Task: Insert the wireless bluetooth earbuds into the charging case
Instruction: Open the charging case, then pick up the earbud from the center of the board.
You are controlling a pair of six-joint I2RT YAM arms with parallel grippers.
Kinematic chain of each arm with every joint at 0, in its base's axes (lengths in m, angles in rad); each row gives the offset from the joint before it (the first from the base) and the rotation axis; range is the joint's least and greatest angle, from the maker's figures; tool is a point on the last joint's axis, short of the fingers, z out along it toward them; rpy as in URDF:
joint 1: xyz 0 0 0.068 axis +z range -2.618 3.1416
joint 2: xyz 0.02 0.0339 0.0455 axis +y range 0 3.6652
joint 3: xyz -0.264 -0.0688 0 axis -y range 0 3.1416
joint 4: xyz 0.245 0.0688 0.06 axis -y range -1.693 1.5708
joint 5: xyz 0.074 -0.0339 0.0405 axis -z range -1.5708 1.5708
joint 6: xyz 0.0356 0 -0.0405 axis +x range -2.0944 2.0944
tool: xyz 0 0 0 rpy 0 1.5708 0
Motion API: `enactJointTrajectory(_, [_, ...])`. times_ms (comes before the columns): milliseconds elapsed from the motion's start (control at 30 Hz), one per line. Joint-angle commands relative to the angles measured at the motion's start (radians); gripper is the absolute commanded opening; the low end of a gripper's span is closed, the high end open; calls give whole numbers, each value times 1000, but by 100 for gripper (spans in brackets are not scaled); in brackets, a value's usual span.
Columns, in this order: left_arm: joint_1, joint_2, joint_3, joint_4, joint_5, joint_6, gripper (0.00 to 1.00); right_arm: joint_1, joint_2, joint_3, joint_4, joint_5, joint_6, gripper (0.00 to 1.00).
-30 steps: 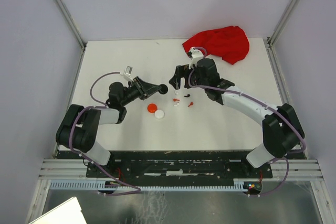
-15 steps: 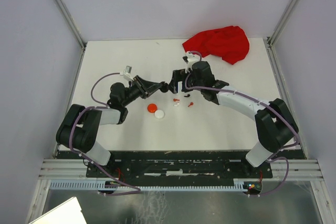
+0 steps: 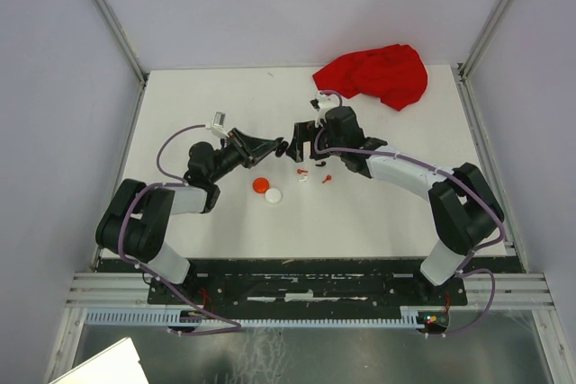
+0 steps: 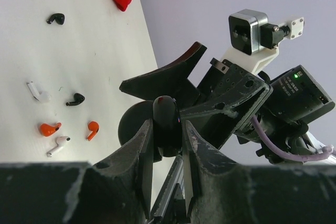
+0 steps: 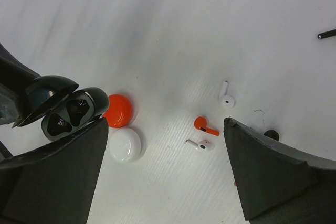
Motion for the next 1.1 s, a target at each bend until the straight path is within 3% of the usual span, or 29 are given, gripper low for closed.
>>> enactJointTrajectory(0, [2,-53,7,45,-29,-28,3,3,-34,31,15,49,-16,99])
enactJointTrajectory(267, [78,-128,-13,-9,-139,-17,3,-36,-35,90,-238,314,-38,100])
enactJointTrajectory(600, [86,-212,-62,-46,-172,13,3,-85,198,352,-502,320,-91,90])
enactJointTrajectory(833, [86,-216,-72,-45,-166,22,3,-85,220,328,-536,277,-59,78])
enactJointTrajectory(1067, [87,-199,-89,-19,-165,16,3,-84,208,272,-500,264,-37,75])
